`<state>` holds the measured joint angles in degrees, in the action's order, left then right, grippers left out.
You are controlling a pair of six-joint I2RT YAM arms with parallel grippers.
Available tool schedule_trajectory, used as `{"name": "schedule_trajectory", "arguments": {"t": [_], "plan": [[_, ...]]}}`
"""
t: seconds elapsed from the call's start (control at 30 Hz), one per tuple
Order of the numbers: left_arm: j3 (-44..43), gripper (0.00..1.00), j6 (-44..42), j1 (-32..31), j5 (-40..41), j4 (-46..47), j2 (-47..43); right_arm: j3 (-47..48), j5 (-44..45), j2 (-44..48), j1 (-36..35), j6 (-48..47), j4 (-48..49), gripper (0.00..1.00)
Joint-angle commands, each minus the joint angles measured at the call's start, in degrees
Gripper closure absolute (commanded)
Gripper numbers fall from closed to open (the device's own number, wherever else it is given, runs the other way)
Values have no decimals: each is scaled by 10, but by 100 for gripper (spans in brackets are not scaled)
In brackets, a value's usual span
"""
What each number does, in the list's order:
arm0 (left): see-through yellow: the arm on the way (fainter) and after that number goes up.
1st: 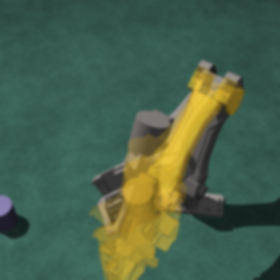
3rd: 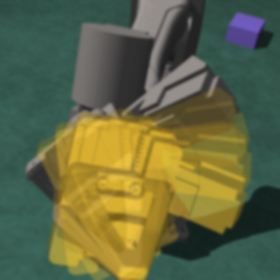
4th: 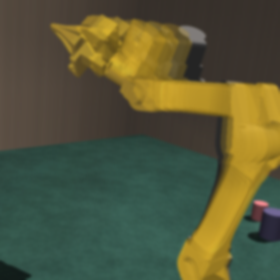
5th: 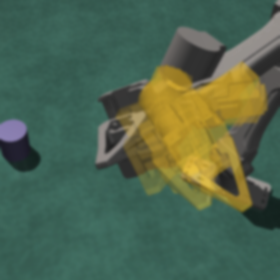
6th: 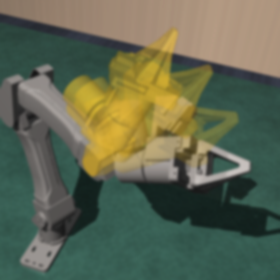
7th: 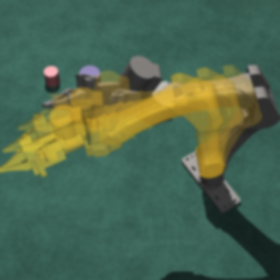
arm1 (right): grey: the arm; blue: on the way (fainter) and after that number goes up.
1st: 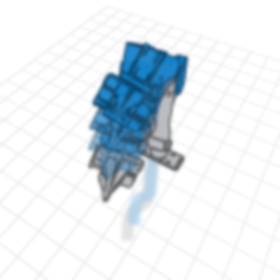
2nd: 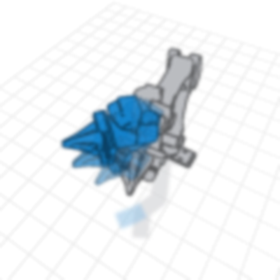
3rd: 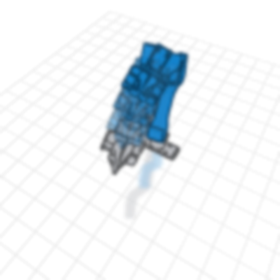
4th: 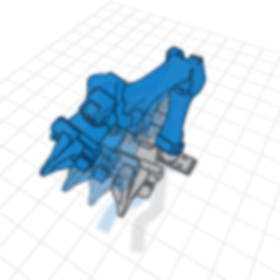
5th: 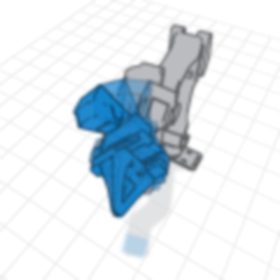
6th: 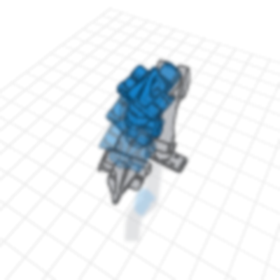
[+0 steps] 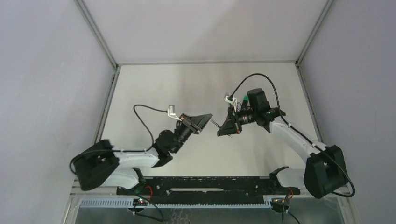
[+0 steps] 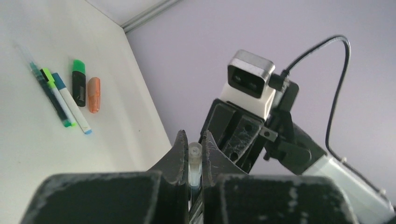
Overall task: Insert the pens into the pen caps
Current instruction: Press the pen cap onto the pen.
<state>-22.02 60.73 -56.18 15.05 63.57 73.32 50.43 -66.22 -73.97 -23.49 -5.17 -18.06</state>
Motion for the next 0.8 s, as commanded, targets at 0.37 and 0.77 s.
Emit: {"name": "schedule_trajectory", "arguments": {"t": [0.37, 0.77], "plan": [[-27, 100, 21, -137, -76, 107, 156, -28, -86, 22, 49, 203, 305, 100], [-81, 100, -7, -163, -102, 58, 196, -39, -22, 38, 45, 222, 327, 100]]}}
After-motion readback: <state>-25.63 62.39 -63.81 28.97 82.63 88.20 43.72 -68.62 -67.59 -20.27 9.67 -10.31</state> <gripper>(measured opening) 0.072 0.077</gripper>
